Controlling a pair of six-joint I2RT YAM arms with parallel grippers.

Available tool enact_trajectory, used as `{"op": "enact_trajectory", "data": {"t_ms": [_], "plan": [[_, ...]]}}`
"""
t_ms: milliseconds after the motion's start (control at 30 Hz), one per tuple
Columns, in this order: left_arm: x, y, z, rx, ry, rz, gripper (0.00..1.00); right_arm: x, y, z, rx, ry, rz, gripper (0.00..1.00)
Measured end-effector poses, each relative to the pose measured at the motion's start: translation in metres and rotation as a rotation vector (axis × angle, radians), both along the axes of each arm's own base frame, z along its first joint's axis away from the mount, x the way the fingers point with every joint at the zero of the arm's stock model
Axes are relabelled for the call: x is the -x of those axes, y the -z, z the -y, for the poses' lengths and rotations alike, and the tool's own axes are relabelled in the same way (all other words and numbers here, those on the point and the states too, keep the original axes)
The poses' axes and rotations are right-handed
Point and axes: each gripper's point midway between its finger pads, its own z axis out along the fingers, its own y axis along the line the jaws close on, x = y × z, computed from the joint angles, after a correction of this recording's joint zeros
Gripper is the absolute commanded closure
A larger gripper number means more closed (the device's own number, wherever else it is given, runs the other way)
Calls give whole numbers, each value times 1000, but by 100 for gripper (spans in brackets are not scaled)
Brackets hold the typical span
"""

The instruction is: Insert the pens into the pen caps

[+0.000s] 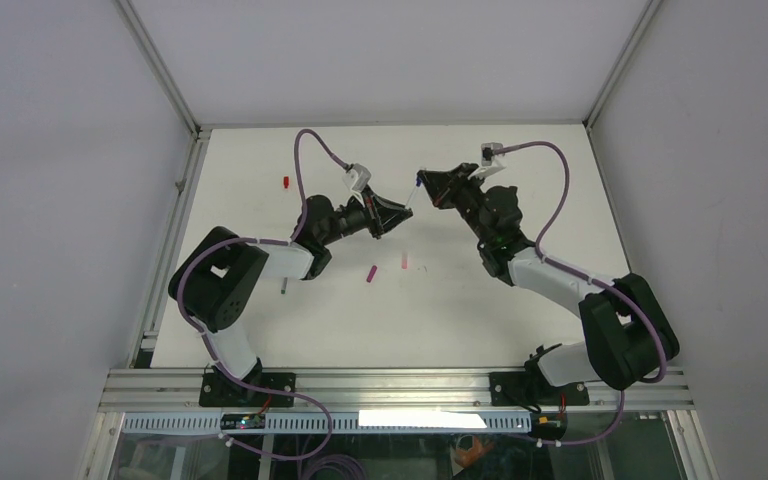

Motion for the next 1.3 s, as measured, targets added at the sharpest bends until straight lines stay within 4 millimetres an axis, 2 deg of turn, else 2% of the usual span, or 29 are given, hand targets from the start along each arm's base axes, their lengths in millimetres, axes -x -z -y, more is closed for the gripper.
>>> {"op": "enact_trajectory", "data": {"t_ms": [300, 733, 1133, 1300], "plan": [[1, 1, 1, -7, 3, 7, 100, 3, 2, 2, 23, 7, 4, 100], [-2, 8, -1, -58, -18, 21, 100, 10, 10, -7, 3, -64, -73, 100], [-13, 6, -4, -130, -85, 53, 100, 9, 10, -7, -7, -38, -88, 100], [-21, -1, 0, -151, -87, 68, 100, 3, 4, -5, 11, 25, -69, 100]]}}
